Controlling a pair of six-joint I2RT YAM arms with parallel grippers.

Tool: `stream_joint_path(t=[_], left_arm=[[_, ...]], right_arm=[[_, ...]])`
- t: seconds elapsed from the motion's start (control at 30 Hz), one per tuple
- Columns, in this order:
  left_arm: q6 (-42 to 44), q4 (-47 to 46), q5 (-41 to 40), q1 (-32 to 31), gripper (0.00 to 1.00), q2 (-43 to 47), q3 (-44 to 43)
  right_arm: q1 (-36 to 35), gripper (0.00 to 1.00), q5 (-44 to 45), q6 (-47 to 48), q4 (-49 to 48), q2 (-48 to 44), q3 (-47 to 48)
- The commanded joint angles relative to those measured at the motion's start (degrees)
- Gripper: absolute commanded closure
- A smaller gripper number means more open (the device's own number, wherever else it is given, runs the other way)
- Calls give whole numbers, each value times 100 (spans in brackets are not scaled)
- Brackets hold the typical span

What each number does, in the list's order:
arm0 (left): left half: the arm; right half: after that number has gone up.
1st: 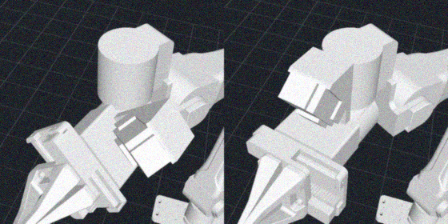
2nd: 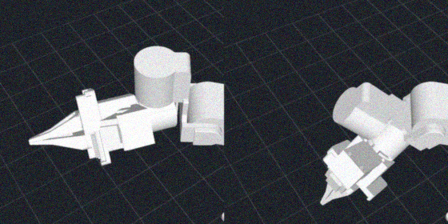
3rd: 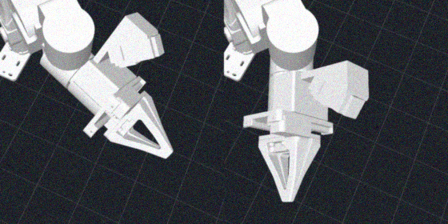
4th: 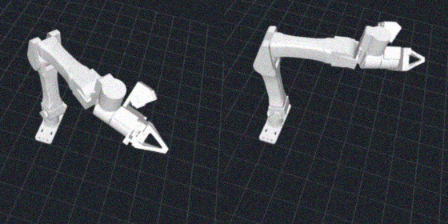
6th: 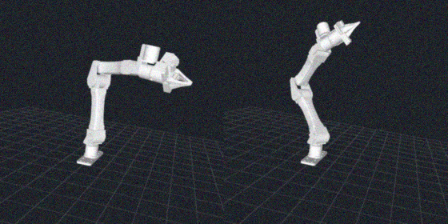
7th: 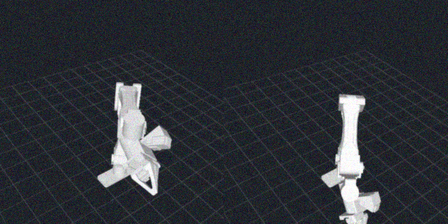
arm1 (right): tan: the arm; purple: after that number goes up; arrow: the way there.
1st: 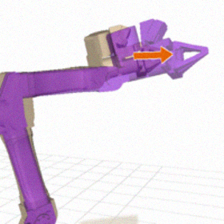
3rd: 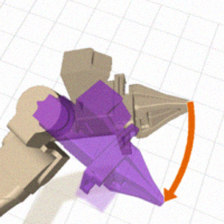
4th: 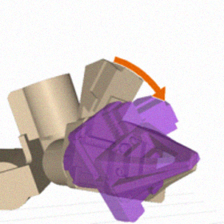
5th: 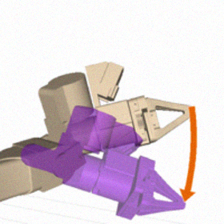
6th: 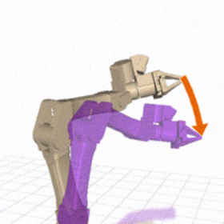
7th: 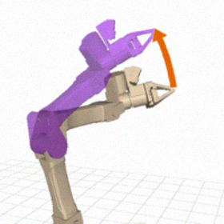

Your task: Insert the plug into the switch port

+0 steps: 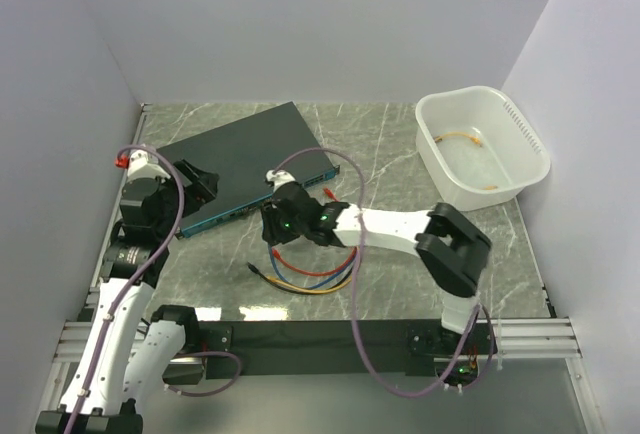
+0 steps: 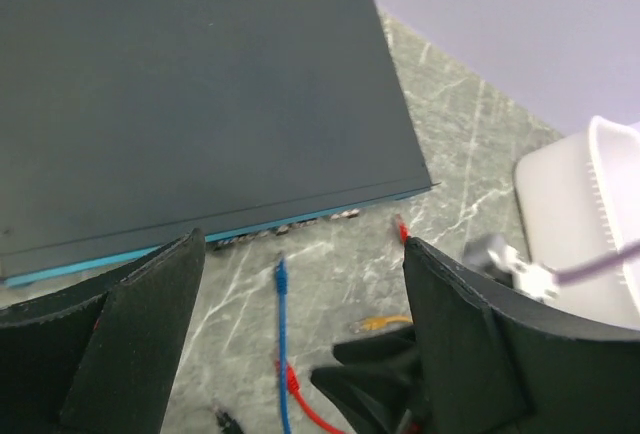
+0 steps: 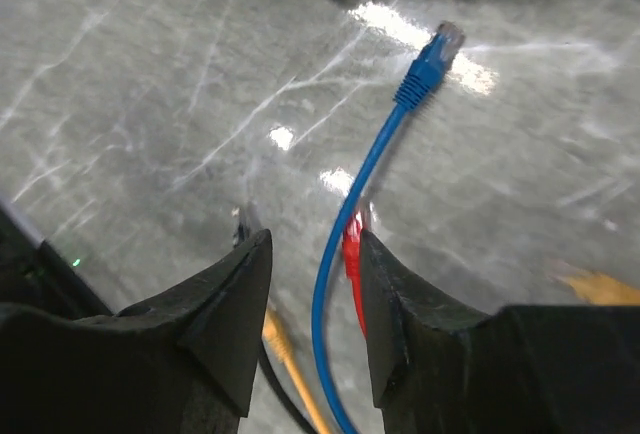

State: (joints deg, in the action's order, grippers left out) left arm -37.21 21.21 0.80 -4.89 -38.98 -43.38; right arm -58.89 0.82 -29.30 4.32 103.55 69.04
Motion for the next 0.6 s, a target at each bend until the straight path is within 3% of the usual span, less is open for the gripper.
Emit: stream_joint_path(t=[0.0, 0.13, 0.57], left_arm=[[99, 295, -299, -21, 14, 119, -223], [293, 629, -413, -21, 13, 215, -496], [434, 621, -317, -21, 12, 567, -268]], right_arm=[[-105, 53, 182, -198, 341, 472, 662], [-157, 56, 252, -225, 543, 939, 1085], [-193, 59, 911, -436, 983, 1563, 1551]])
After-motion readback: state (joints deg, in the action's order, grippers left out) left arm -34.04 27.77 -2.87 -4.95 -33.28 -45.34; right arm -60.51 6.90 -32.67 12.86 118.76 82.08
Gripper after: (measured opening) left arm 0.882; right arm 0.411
